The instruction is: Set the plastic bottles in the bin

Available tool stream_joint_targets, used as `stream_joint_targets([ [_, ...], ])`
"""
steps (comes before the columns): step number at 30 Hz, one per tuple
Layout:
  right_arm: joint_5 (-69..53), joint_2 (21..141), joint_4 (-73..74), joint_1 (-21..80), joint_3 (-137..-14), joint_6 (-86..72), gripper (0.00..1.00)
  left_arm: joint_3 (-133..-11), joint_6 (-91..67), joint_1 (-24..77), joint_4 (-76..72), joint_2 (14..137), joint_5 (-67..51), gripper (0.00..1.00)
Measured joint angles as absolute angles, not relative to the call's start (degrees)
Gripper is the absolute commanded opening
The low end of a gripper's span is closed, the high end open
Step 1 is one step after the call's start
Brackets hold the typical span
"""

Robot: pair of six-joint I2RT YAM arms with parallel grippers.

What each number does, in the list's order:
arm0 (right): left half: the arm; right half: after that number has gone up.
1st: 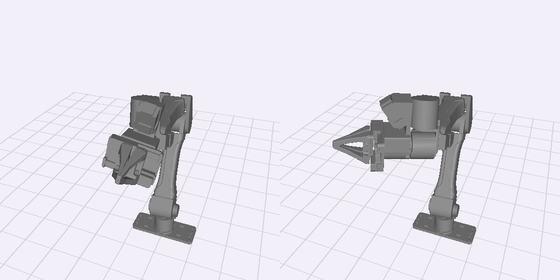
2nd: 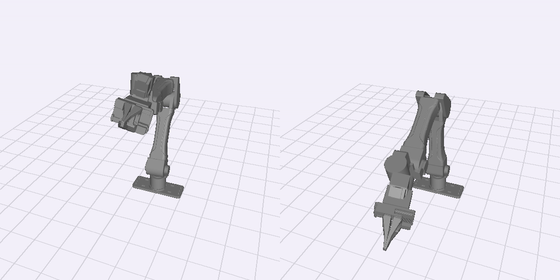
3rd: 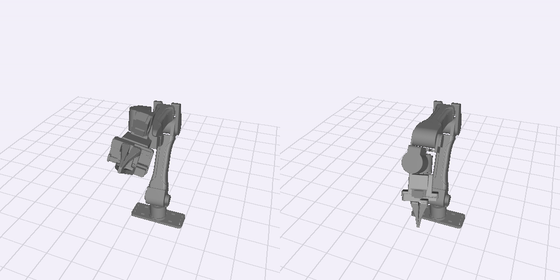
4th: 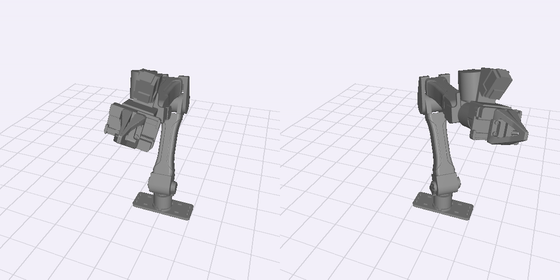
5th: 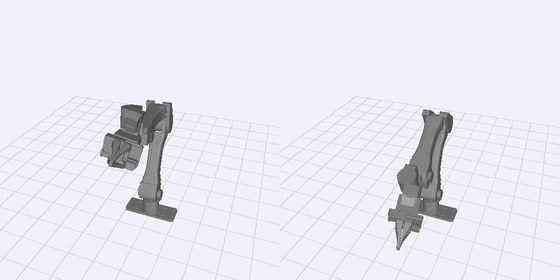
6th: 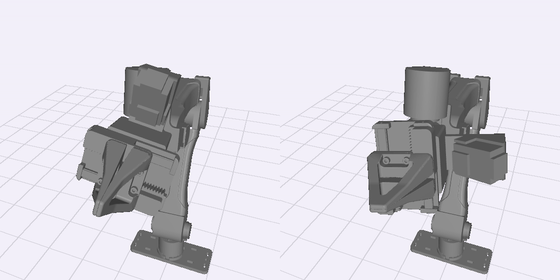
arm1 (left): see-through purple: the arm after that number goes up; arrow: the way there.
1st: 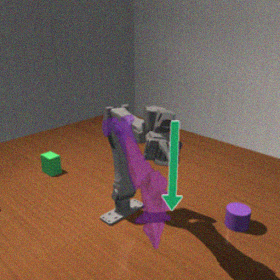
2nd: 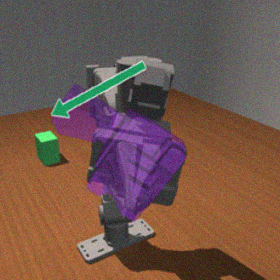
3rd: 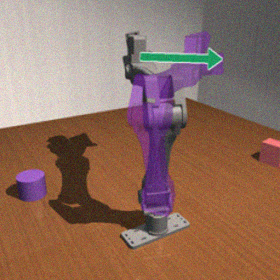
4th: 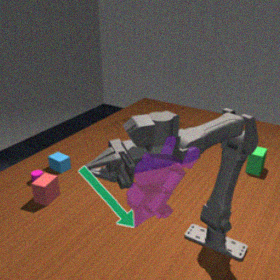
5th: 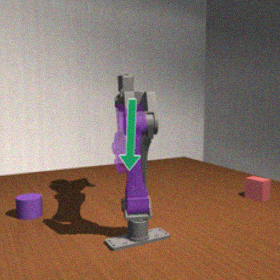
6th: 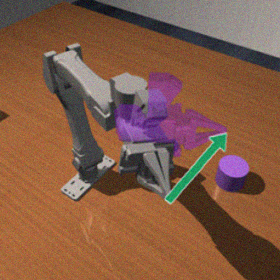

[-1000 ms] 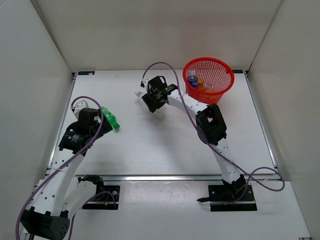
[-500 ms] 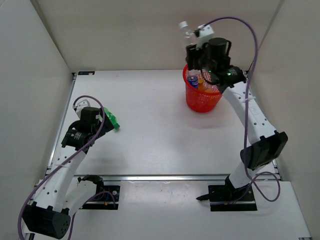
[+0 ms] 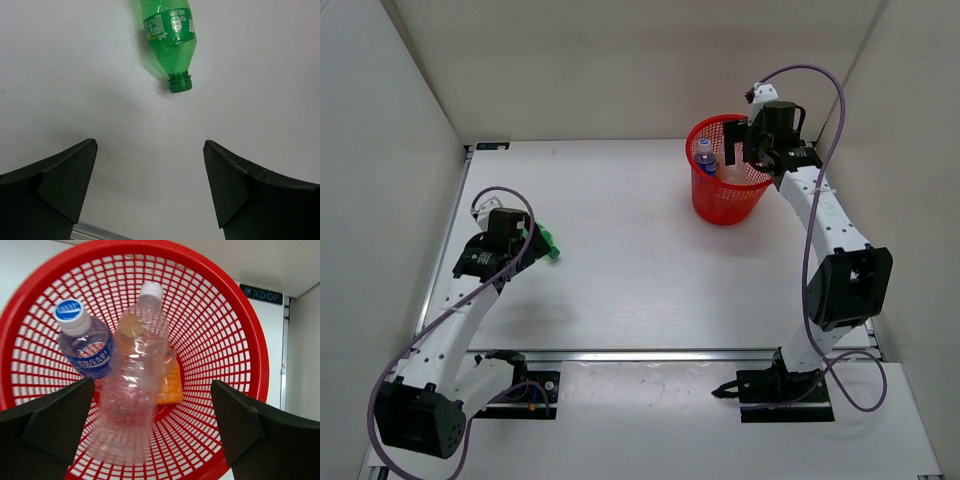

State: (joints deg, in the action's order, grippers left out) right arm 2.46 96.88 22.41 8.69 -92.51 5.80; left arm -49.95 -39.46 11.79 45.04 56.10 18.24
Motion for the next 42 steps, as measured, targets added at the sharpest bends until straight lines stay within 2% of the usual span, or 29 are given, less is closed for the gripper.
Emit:
stream_joint_targets([
  [7, 4.7, 92.3, 23.1, 12.5, -93.1, 7.8, 0.99, -50.0, -39.9, 9.6, 40.4, 64.6, 18.2, 0.98],
  [12, 6.1, 80.0, 21.7, 13.9, -84.4, 6.5, 0.99, -53.1, -39.9, 7.9, 37.2, 71.5, 19.6, 0.99],
  [19, 4.6, 64.1, 21.9, 7.2, -71.7, 2.1, 0.99, -58.3, -40.1, 4.2, 32.3, 83.3, 19.8, 0.99],
  [29, 6.3, 59.0, 25.5, 4.2, -68.4, 1.1, 0.99, -62.9, -40.7, 1.6, 27.4, 97.3, 16.6, 0.99],
  [31, 6.9, 58.3, 26.1, 3.6, -67.8, 1.0, 0.99, -63.0, -41.3, 1.2, 26.6, 98.9, 15.0, 0.93],
  [33, 7.5, 57.5, 27.0, 3.2, -67.4, 1.0, 0.99, -63.0, -41.7, 0.7, 26.0, 100.2, 13.0, 0.75],
  [37, 7.6, 55.0, 27.4, 1.9, -65.8, 1.0, 0.99, -63.2, -42.0, 0.5, 25.5, 101.1, 10.9, 0.53],
  [39, 7.6, 53.6, 28.0, 1.2, -65.0, 0.8, 0.99, -63.5, -42.0, 1.1, 25.6, 100.9, 10.0, 0.49],
  [42, 8.9, 51.6, 28.5, 0.9, -64.0, -1.0, 0.99, -64.6, -41.8, 2.7, 26.0, 99.9, 7.8, 0.5],
])
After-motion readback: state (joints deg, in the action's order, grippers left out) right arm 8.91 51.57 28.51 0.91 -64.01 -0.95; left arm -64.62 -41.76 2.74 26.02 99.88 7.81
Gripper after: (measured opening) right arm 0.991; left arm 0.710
